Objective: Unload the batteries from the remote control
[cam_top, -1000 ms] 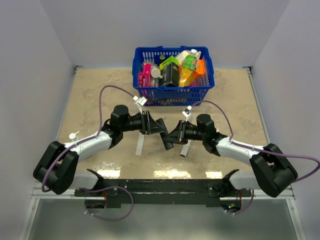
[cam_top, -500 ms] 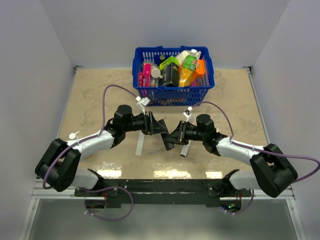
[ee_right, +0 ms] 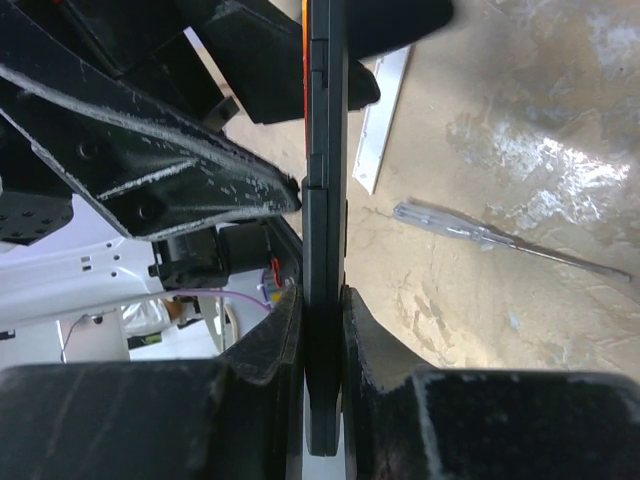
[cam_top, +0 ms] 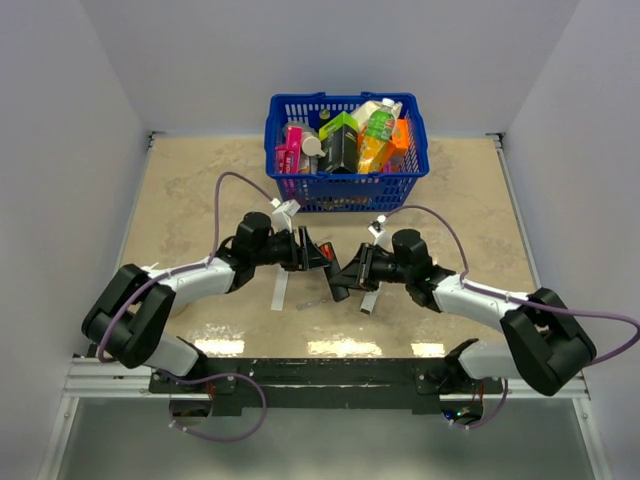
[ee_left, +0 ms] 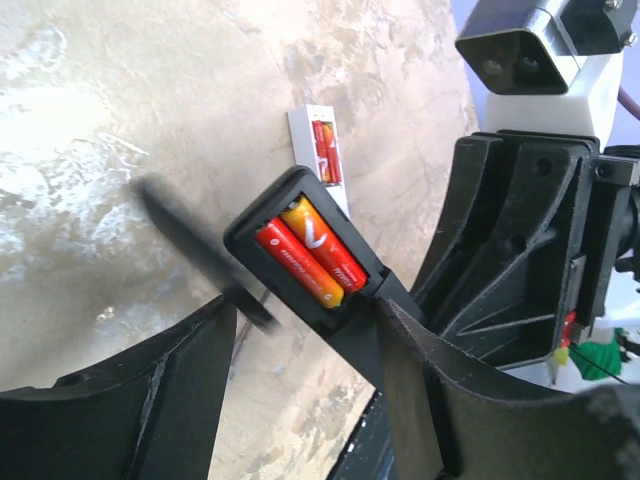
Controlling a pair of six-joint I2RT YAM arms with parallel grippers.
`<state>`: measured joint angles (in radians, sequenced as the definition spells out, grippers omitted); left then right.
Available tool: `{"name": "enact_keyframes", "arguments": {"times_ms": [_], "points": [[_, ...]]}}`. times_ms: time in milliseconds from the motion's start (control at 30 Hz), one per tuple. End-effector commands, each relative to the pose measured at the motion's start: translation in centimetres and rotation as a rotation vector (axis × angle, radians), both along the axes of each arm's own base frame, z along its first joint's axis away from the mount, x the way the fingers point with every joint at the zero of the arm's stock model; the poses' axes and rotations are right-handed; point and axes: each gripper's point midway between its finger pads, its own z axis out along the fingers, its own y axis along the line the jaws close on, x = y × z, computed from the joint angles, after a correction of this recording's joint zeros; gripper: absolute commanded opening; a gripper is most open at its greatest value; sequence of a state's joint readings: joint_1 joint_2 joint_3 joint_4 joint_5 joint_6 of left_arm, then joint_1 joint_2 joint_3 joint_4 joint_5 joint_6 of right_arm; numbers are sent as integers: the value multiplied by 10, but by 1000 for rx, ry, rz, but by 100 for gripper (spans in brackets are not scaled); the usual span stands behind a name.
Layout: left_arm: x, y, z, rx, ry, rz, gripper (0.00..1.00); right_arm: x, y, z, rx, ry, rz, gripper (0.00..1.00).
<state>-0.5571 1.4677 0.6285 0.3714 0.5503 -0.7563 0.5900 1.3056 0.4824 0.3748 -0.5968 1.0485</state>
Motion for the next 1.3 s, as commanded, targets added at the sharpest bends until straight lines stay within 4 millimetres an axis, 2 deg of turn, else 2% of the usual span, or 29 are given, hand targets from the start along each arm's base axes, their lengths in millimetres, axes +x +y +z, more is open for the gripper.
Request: {"name": "enact_keyframes", "arguments": {"times_ms": [0,133,267,333,500,567,600,633,733,833,900,1100,1233,1267], "points": [[15,7,-1,65,-78,49,62,-3,7,39,90,-134,57,0],[15,8,4,68,-82,50,62,-2,4,32,67,-130,41,0],[17,15,15,85,-108,86,62,7,0,13,-32,-126,24,0],[20,22,17,118,-111,121,62,14,0,10,-63,-156,13,0],[25,47,42,191,-176,229,63,34,-5,-9,-165,-184,-36,4],[23,55,60,190,-228,251,64,43,-4,-22,-203,-190,-41,5],[20,61,58,216,-219,264,65,49,-2,-21,-209,-204,-39,6],[18,64,67,210,-241,268,65,51,-1,-32,-230,-186,-33,7],[11,74,71,243,-250,281,65,62,3,-37,-253,-208,-33,9],[6,84,67,275,-238,299,65,72,0,-43,-290,-230,-61,12],[2,91,56,308,-205,318,65,76,0,-49,-310,-240,-66,15],[-6,97,42,338,-164,320,65,83,-7,-75,-383,-232,-83,22],[-6,99,39,355,-152,326,65,88,-10,-80,-405,-242,-98,25],[-6,100,39,355,-152,328,65,89,-10,-81,-409,-243,-100,31]]}}
